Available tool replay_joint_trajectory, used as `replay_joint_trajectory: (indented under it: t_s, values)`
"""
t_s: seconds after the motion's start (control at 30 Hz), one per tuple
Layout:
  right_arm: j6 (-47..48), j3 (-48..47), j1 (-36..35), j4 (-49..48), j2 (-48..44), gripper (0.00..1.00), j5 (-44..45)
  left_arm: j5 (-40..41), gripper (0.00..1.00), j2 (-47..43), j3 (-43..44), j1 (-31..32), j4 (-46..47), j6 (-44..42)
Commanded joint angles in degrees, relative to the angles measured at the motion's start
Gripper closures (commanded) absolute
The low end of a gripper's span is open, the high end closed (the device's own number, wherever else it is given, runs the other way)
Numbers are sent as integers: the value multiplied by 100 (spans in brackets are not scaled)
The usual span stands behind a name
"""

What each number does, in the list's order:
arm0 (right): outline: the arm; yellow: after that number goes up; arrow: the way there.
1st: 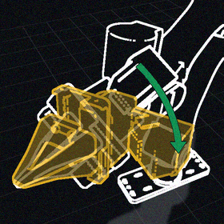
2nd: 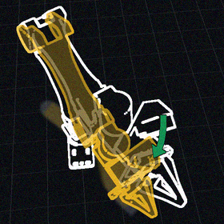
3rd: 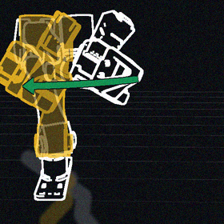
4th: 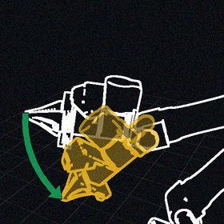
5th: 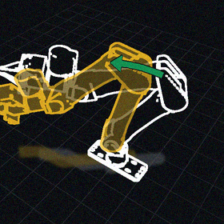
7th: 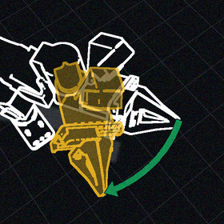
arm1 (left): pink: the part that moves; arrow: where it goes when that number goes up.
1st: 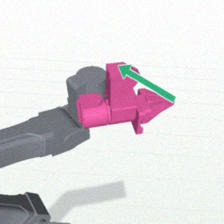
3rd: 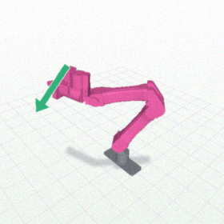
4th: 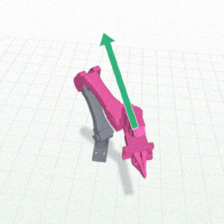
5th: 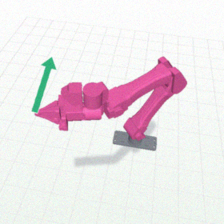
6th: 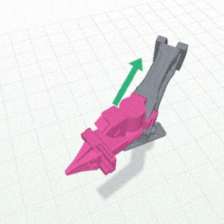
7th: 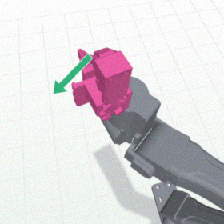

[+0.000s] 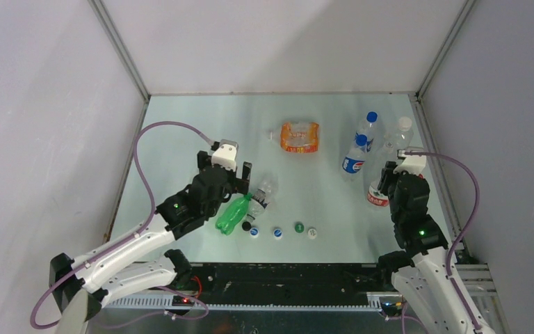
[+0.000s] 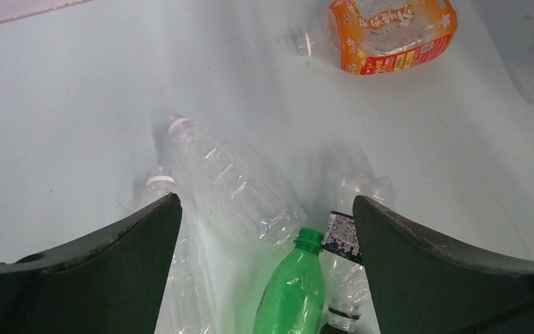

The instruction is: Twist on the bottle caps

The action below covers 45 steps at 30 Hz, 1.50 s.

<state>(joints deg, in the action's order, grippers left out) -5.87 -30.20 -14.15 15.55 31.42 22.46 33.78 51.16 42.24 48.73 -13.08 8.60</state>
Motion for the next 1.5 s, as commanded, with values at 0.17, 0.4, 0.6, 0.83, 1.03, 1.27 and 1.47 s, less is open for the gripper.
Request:
replay_joint_trajectory:
  t_s: [0.17,0.4,0.6,0.83,1.03,1.27,1.47]
  values:
    - [-121,22,72,22,-124,61,-136,63,0,-46,236,-38,21,-117]
    - [-128,14,81,60,-270,31,-140,44,0,-73,215,-34,-56,-131]
    - [-178,-90,85,246,-381,20,-38,10,0,-94,197,-35,-94,-113]
    - [-255,-293,81,517,-535,12,80,-65,0,-89,197,-31,-130,-128]
    - [-558,-576,81,844,-697,1,64,-357,0,-51,141,-31,-71,-395]
    - [-759,-1411,82,1294,-818,1,-473,-578,0,36,162,-61,-194,-399]
    - [-128,-1716,86,1449,-972,1,-2052,-974,0,184,443,-177,-590,-357]
